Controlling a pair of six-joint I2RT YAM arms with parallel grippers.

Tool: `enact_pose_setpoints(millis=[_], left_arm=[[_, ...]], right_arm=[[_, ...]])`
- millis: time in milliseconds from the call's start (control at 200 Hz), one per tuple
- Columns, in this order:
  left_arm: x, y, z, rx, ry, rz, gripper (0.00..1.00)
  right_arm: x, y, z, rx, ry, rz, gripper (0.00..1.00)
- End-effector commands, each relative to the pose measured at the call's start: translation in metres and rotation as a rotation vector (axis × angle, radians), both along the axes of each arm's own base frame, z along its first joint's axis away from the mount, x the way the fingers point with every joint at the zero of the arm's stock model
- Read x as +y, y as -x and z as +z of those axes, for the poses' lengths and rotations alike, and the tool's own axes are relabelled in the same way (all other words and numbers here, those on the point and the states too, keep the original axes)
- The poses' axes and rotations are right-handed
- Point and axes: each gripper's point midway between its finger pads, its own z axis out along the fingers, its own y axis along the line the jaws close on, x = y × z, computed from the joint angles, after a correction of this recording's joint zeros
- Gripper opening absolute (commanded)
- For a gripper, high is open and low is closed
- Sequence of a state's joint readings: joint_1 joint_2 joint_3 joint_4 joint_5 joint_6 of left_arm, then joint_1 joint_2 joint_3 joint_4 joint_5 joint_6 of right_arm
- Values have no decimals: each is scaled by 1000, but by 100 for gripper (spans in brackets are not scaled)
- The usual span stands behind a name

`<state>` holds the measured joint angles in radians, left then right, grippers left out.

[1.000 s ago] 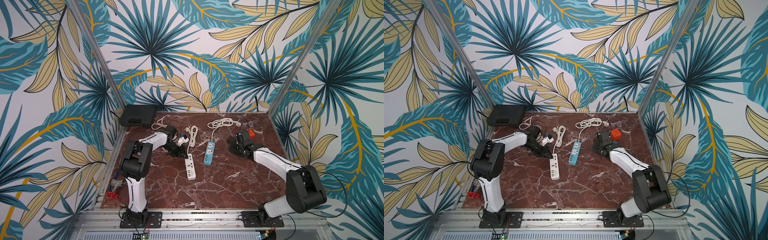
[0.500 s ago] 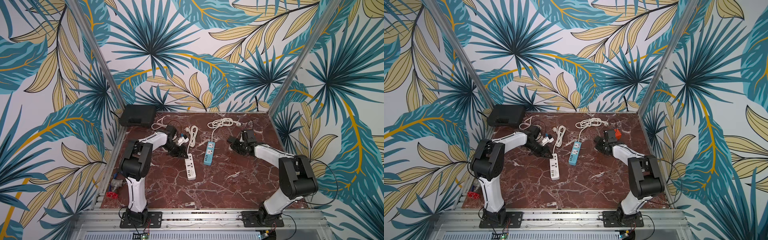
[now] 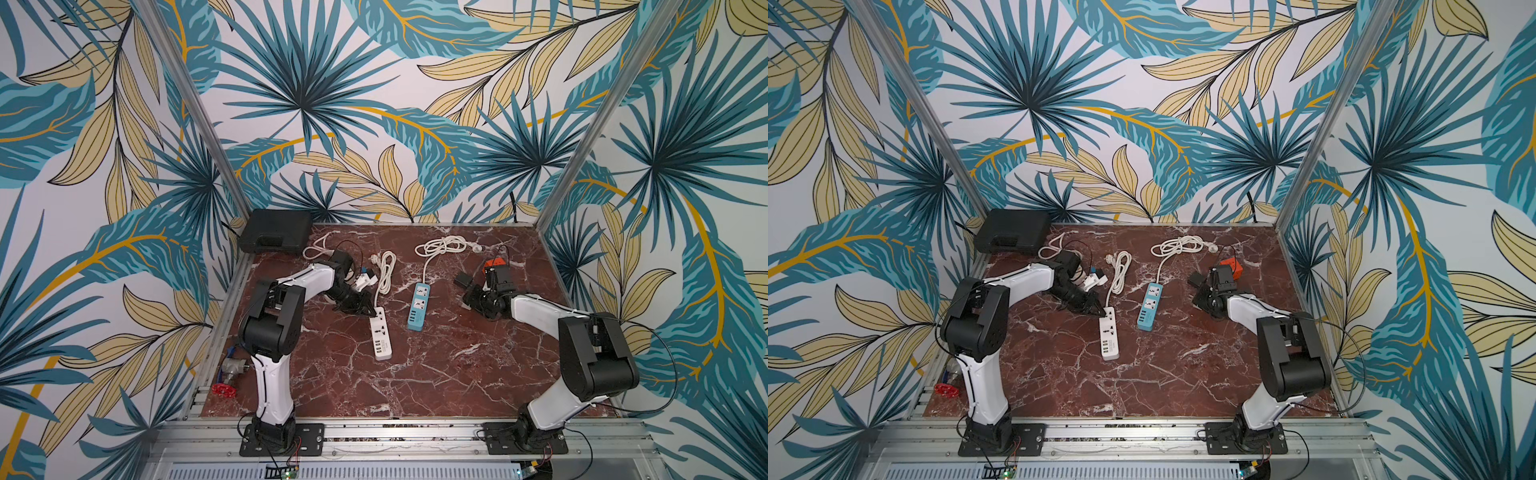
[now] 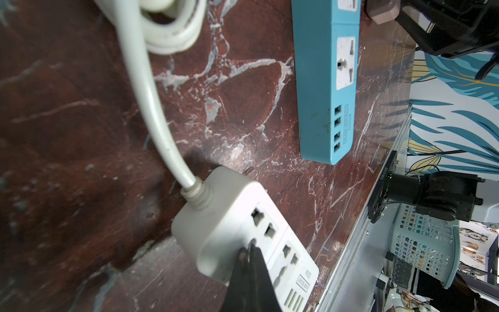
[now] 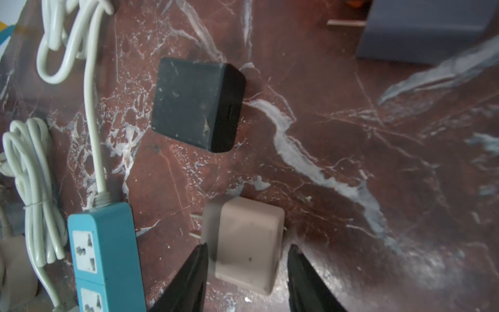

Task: Pull the plug off the socket
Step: Place the plug at the center of the board.

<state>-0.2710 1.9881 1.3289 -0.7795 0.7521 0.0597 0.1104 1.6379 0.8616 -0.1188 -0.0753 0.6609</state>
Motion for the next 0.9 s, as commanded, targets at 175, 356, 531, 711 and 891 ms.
enact_pose_setpoints(millis=[175, 356, 531, 711, 891], left_arm=[[4, 0, -11, 16, -16, 1, 0], [-5, 2, 5, 18, 34, -15, 0], [-39, 19, 74, -67, 152, -174, 4], [-37, 34, 167, -304, 182, -280, 27], [6, 48, 206, -510, 20, -213, 52]], right_arm=[[-14, 14, 27, -36, 53, -20, 63], [-10, 31, 52, -61, 61, 22, 63], [11, 45, 77, -85, 93, 106, 60], [57, 60, 106, -129, 191, 247, 59], [125, 71, 119, -141, 273, 427, 61]])
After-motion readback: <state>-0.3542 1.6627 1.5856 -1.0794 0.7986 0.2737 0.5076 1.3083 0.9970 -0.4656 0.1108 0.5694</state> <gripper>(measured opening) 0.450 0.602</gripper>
